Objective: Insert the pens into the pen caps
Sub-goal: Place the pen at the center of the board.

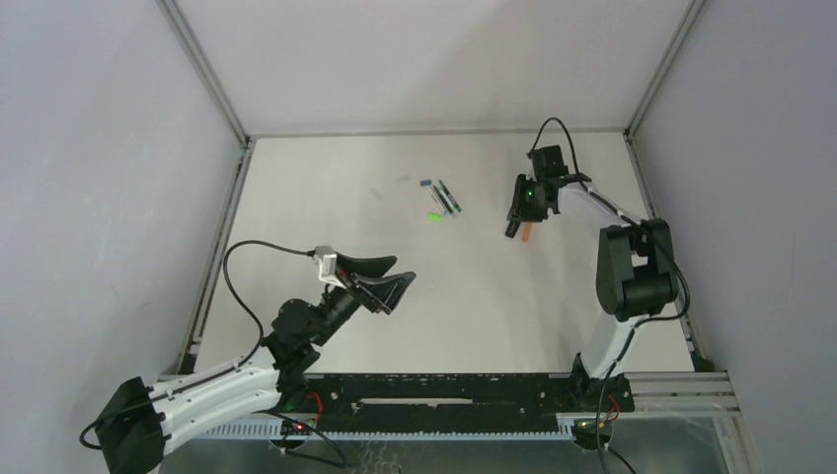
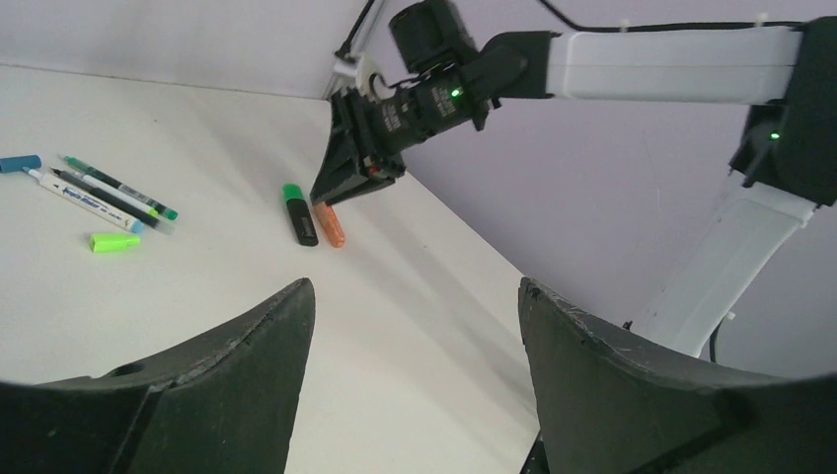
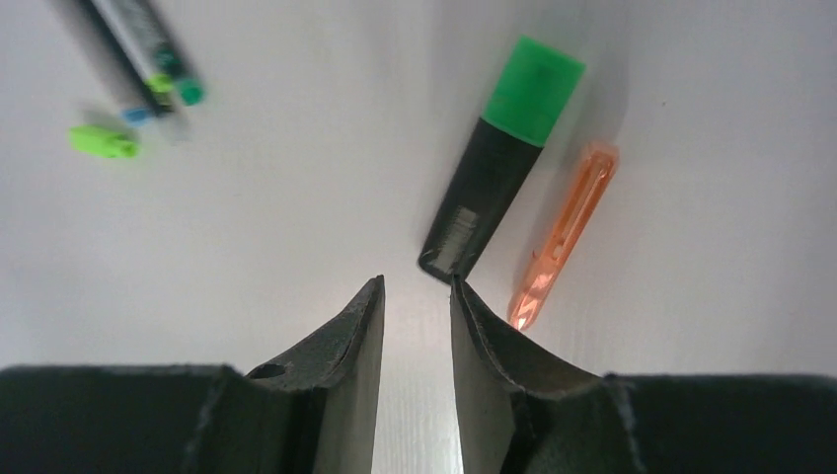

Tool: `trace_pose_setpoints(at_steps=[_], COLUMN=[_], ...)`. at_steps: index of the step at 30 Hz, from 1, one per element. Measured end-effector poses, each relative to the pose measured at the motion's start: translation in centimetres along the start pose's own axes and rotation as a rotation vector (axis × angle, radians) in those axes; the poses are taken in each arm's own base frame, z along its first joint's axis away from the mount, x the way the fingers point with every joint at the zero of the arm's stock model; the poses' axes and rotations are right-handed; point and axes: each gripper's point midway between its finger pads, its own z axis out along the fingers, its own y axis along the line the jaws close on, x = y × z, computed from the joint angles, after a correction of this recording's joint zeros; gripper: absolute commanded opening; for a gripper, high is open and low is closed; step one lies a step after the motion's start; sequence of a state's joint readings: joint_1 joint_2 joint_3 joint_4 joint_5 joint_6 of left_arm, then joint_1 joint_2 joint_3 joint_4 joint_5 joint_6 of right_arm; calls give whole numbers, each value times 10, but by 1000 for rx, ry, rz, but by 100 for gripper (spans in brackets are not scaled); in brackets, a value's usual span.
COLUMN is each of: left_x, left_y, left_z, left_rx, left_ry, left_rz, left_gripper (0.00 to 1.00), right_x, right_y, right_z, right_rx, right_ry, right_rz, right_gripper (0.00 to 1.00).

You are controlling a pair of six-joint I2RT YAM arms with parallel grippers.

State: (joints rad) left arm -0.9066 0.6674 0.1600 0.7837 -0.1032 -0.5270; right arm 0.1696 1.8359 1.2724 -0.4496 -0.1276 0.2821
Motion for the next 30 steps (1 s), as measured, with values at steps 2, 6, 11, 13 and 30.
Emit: trace_pose_setpoints(at_steps=[2, 6, 11, 13, 30], left_x=[1, 8, 24, 29, -3], left_y=[0, 5, 21, 28, 92], left_z=[0, 1, 1, 1, 34], left_rx=[-1, -24, -91, -125, -397], left_ry=[2, 23, 82, 106, 160], left_rz=[-5, -12, -2, 4, 0], left_gripper=[80, 80, 82, 83, 83], right_x=[-10, -28, -36, -34, -6], right_y=[7, 21, 49, 63, 117], right_z=[-15, -49, -88, -103, -216], right_rx=[-24, -84, -242, -333, -702], right_ry=[-39, -125, -183, -191, -354], right_rz=[-17, -72, -197, -268, -662], right_gripper=[38, 39, 39, 40, 61])
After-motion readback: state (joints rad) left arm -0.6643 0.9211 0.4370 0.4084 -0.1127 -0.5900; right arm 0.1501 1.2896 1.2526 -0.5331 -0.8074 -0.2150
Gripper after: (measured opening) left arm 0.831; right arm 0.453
